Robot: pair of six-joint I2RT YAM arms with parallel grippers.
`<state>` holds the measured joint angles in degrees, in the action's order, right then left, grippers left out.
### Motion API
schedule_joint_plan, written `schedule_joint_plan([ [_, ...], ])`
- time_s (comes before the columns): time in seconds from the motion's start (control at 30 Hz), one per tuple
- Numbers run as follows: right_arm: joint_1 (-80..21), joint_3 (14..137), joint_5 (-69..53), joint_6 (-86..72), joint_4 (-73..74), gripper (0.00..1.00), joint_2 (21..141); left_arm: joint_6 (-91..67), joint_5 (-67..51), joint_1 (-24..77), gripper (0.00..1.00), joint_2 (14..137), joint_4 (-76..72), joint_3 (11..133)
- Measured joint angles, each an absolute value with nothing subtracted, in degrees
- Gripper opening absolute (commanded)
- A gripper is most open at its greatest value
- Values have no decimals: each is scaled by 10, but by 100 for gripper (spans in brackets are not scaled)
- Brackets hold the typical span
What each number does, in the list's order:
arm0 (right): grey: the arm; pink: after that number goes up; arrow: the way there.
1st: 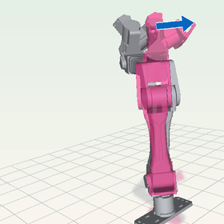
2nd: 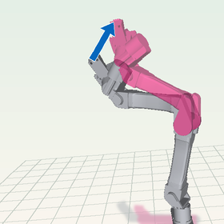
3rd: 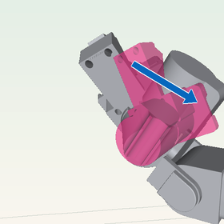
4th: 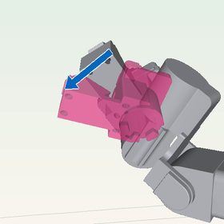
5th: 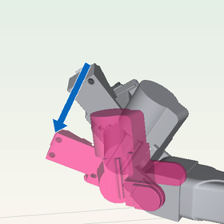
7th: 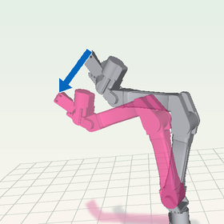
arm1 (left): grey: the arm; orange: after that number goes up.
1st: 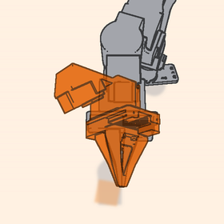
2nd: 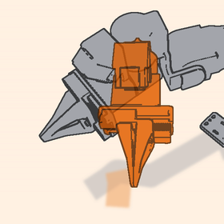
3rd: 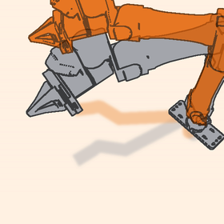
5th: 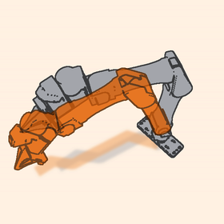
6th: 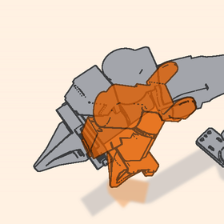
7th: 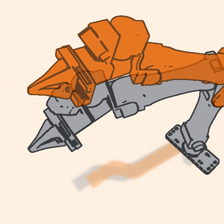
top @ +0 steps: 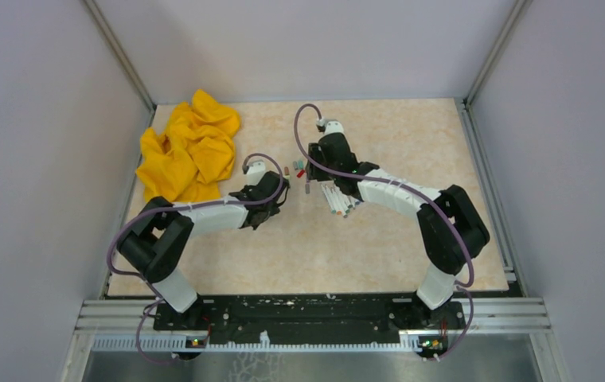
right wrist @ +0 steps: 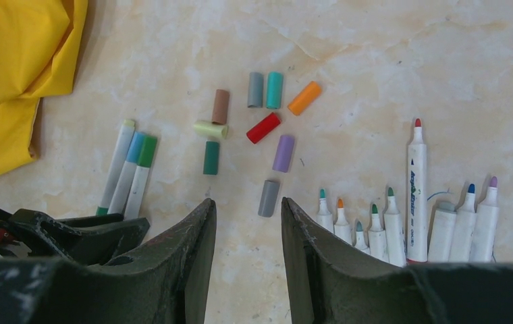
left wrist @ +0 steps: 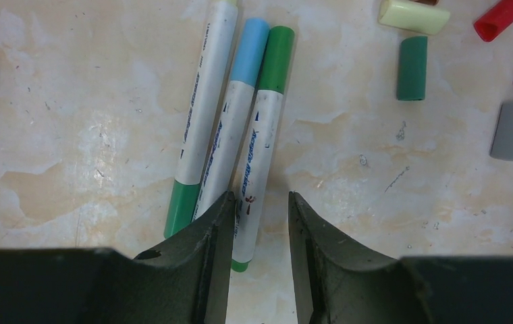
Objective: Open the pen caps
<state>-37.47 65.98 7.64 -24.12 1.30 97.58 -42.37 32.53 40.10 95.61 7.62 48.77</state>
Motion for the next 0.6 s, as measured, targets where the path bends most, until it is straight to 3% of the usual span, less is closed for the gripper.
schedule_joint_plan([
  [0.33,-368,640,74,-242,8,40,967,-424,298,385,24,961,61,488],
  [0.43,-366,634,74,-243,5,40,963,-424,280,380,13,962,50,488],
  [0.5,-364,631,74,-243,4,40,957,-424,267,377,0,963,44,488],
  [0.6,-362,628,74,-243,4,40,948,-422,252,374,0,967,36,490],
])
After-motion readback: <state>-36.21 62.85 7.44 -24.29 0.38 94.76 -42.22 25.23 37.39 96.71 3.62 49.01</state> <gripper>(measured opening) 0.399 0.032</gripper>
